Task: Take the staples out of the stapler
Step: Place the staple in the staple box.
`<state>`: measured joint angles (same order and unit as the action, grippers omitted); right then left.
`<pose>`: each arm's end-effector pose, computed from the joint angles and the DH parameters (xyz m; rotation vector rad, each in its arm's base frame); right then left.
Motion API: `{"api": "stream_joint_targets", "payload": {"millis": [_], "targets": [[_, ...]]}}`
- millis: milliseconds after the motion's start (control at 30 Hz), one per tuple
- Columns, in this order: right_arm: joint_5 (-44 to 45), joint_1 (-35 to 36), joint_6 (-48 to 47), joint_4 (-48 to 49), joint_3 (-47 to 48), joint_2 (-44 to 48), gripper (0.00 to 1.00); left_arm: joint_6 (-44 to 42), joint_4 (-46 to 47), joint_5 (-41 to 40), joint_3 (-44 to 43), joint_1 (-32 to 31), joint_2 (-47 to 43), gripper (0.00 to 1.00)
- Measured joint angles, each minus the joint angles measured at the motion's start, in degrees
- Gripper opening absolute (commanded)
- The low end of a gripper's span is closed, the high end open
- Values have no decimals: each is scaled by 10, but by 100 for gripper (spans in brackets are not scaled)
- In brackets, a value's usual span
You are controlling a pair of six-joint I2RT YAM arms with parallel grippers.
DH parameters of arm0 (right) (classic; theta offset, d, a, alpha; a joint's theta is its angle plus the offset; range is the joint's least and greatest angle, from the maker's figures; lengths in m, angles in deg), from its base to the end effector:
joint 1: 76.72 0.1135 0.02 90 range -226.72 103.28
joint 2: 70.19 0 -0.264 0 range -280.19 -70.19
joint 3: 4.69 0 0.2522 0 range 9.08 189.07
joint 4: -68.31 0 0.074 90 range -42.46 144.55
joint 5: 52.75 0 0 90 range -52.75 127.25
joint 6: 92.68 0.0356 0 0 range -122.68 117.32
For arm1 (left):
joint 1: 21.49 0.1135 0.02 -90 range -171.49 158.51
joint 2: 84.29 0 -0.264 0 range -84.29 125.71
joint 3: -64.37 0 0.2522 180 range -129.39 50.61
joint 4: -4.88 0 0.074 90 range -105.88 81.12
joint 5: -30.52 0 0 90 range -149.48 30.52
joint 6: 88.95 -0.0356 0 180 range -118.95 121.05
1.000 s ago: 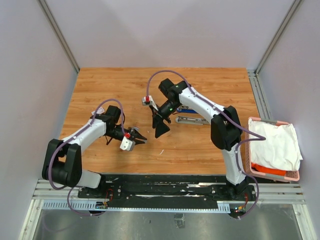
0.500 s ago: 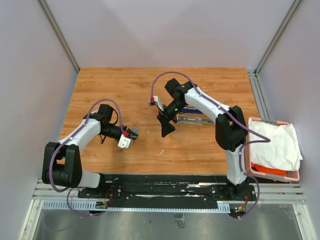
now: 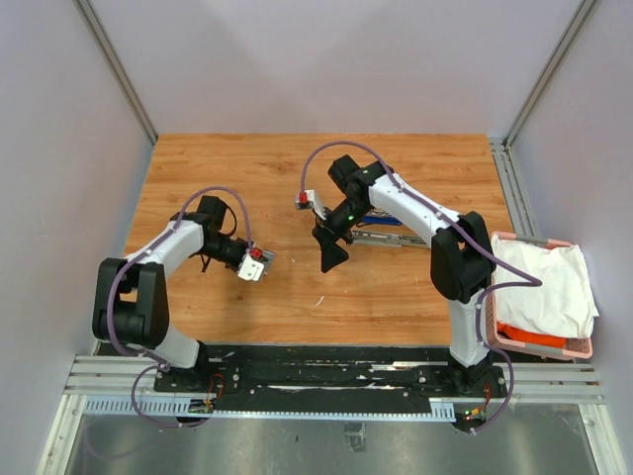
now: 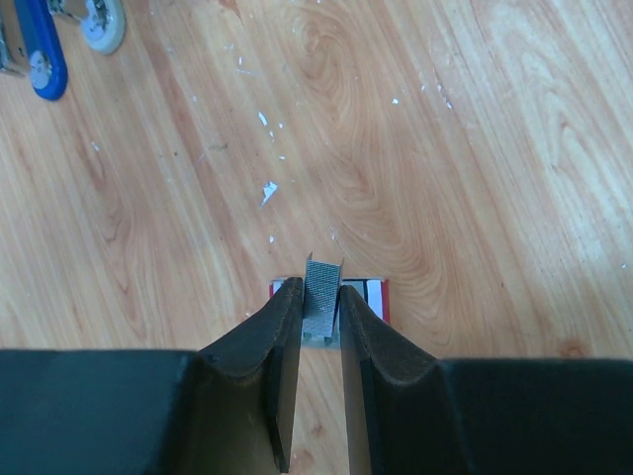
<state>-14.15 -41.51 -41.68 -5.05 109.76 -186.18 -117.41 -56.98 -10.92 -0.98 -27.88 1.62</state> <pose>0.3213 0.2608 0.2511 -1.6953 1.9672 1.2352 0.2457 -0.0544 0.1915 2.0969 1.0165 -0.4590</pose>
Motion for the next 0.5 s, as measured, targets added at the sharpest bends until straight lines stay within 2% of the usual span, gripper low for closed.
{"api": "stream_joint_targets", "payload": {"millis": [500], "targets": [[-1,0,0,2,-9,0,83,19,1,-41,-65,0,91,28]]}}
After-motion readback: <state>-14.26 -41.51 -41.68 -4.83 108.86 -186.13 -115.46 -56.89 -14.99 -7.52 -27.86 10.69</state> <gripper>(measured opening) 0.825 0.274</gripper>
